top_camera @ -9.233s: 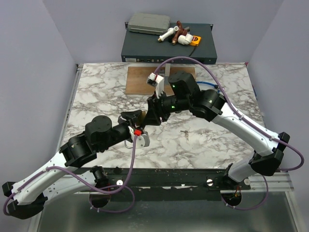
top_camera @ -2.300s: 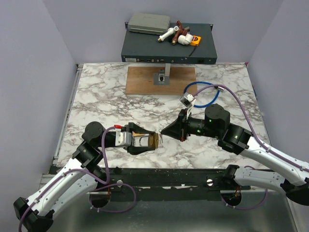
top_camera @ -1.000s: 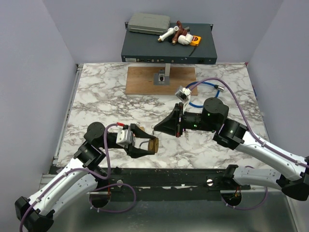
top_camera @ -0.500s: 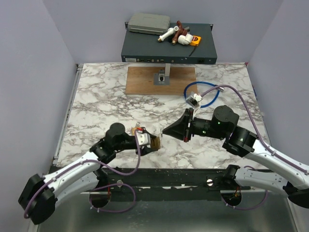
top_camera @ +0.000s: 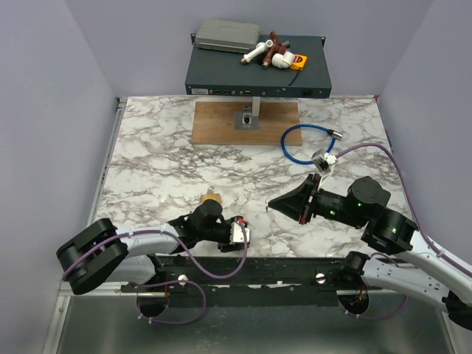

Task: Unlock with the key

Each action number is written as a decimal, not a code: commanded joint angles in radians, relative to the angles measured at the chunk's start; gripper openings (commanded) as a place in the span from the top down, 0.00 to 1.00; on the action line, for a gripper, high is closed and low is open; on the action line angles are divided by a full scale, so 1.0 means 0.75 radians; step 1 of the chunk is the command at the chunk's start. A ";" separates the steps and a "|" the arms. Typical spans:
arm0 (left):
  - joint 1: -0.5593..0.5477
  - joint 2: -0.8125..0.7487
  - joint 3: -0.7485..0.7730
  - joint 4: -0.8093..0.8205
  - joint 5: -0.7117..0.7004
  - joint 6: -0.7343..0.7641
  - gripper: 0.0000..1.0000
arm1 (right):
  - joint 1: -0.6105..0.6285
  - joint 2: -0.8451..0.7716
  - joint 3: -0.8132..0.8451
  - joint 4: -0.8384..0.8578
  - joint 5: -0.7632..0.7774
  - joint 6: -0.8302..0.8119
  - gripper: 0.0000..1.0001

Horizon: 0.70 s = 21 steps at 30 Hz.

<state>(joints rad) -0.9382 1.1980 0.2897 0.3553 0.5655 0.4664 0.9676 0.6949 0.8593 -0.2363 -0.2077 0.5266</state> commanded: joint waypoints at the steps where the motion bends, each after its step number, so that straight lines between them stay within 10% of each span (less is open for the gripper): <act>1: -0.011 0.123 0.124 0.146 -0.067 -0.006 0.86 | 0.006 -0.037 -0.031 -0.049 0.075 0.037 0.99; 10: -0.026 0.253 0.336 0.012 -0.119 -0.111 0.75 | 0.007 -0.081 -0.041 -0.056 0.087 0.055 0.99; 15: -0.124 0.341 0.436 0.017 -0.134 -0.157 0.97 | 0.007 -0.103 0.001 -0.094 0.138 0.048 0.99; 21: -0.164 0.492 0.592 -0.099 -0.208 -0.251 1.00 | 0.007 -0.131 0.050 -0.130 0.183 0.036 0.99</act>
<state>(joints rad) -1.0508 1.5139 0.6472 0.3065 0.4606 0.3359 0.9676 0.6193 0.8509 -0.2947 -0.1234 0.5583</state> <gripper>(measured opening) 0.531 0.012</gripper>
